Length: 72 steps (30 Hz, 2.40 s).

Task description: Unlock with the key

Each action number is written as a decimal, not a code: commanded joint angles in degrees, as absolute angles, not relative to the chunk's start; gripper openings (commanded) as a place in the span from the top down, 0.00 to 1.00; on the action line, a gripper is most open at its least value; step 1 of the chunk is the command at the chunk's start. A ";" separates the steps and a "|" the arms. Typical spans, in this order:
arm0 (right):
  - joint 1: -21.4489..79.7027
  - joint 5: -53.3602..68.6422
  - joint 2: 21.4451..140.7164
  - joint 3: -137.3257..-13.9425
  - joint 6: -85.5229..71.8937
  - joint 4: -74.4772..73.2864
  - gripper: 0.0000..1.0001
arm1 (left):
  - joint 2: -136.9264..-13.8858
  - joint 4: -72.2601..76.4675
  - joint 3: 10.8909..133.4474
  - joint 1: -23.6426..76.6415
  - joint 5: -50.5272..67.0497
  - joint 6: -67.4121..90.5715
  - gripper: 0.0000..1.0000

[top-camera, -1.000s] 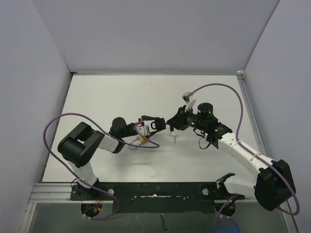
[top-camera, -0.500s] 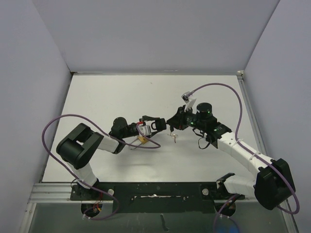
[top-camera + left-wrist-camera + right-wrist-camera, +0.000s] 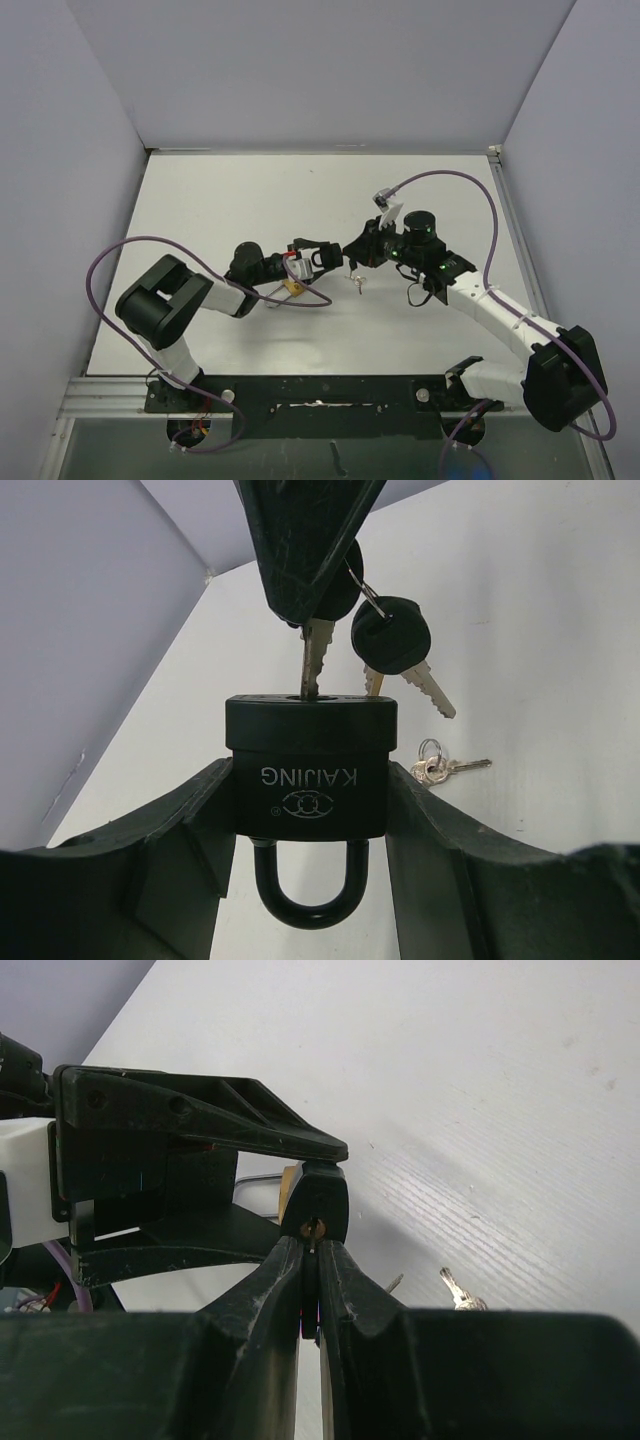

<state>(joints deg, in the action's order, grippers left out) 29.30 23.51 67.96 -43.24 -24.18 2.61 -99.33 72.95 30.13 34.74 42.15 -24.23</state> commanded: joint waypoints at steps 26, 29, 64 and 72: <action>29.93 29.97 76.45 -52.55 -23.08 -1.11 1.00 | -81.01 56.25 37.68 38.94 32.66 -27.29 1.00; 29.99 30.34 78.28 -53.42 -24.49 -0.87 1.00 | -81.20 57.69 37.52 39.99 31.40 -27.78 1.00; 28.06 36.99 76.26 -54.07 -20.47 -6.55 1.00 | -77.20 63.67 34.76 36.82 28.17 -24.13 1.00; 27.32 36.00 77.23 -55.19 -22.20 -6.48 1.00 | -78.47 65.61 33.66 36.82 28.69 -26.00 1.00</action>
<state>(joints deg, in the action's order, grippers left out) 27.03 34.50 76.18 -54.59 -21.34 -3.92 -82.39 47.72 30.94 36.40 29.71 -24.97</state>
